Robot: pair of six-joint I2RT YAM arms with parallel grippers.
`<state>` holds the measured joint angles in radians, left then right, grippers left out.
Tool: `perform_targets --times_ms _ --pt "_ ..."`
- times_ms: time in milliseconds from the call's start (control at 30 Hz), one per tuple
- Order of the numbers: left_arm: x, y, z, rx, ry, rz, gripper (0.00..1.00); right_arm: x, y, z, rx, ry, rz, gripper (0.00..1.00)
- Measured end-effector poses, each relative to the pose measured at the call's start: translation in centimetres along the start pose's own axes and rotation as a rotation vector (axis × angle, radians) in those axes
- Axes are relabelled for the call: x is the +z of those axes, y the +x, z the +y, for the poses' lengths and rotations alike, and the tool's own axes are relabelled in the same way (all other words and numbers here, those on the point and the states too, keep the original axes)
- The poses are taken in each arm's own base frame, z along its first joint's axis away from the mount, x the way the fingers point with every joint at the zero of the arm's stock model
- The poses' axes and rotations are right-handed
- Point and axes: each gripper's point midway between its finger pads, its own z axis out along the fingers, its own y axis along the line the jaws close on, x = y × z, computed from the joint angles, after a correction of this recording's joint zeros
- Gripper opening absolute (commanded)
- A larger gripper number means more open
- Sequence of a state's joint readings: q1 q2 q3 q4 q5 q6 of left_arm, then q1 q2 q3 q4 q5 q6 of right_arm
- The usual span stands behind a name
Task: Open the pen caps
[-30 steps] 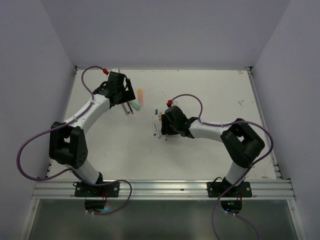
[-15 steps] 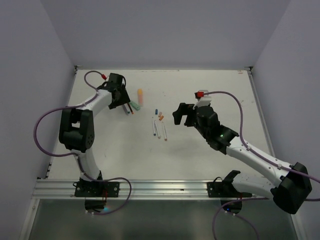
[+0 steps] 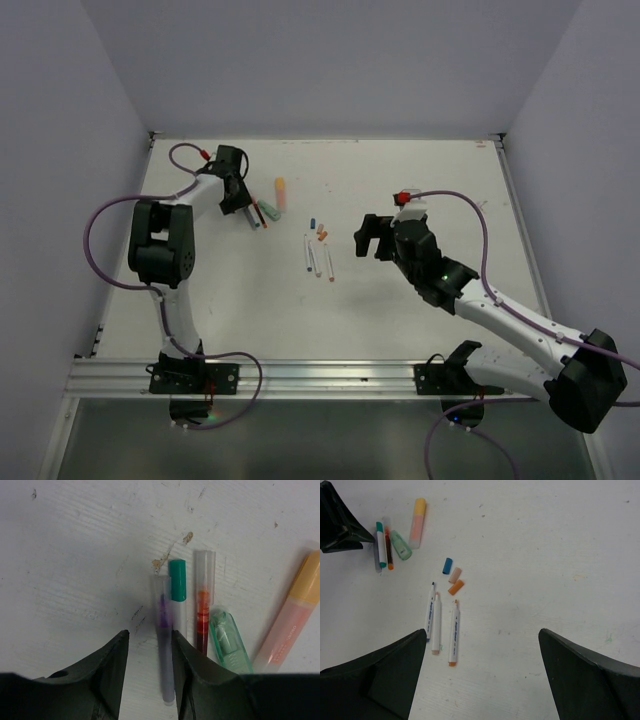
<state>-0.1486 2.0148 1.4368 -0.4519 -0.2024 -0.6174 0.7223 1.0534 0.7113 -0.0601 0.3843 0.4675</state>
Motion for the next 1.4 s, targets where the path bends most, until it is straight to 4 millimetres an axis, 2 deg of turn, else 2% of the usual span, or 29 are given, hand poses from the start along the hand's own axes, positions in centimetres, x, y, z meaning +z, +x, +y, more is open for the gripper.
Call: perform_targets --times_ms 167,433,567,667,800,900,967,1167,1267,1400 --pt "1.2 0.7 0.1 0.005 -0.01 0.024 0.37 0.1 -0.1 -0.2 0.001 0.005 -0.001 0.98" --pt "1.4 0.7 0.5 0.006 -0.032 0.018 0.26 0.1 -0.1 -0.3 0.004 0.008 -0.002 0.99" --pt "1.4 0.7 0.7 0.007 -0.042 0.017 0.08 0.1 -0.1 -0.2 0.004 0.006 -0.001 0.98" --pt "1.2 0.8 0.9 0.005 -0.043 0.013 0.01 0.1 0.0 -0.1 0.003 -0.004 0.004 0.99" --pt "0.0 1.8 1.6 0.006 -0.037 0.028 0.0 0.2 0.5 0.5 -0.007 -0.036 0.028 0.99" --pt "-2.1 2.0 1.3 -0.005 0.022 0.021 0.0 0.4 1.3 1.3 -0.014 -0.083 0.06 0.98" --pt "-4.2 1.7 0.3 -0.024 0.105 -0.006 0.0 0.4 1.6 2.2 -0.013 -0.127 0.076 0.97" --pt "-11.8 0.5 -4.3 -0.063 0.456 -0.128 0.0 0.4 2.0 4.6 0.0 -0.251 0.108 0.94" --pt "-14.9 1.4 -7.3 -0.048 0.636 -0.157 0.0 0.5 1.9 5.9 0.02 -0.306 0.115 0.92" --pt "-17.9 3.7 -10.9 0.007 0.809 -0.152 0.0 0.7 1.3 7.7 0.057 -0.375 0.111 0.91"
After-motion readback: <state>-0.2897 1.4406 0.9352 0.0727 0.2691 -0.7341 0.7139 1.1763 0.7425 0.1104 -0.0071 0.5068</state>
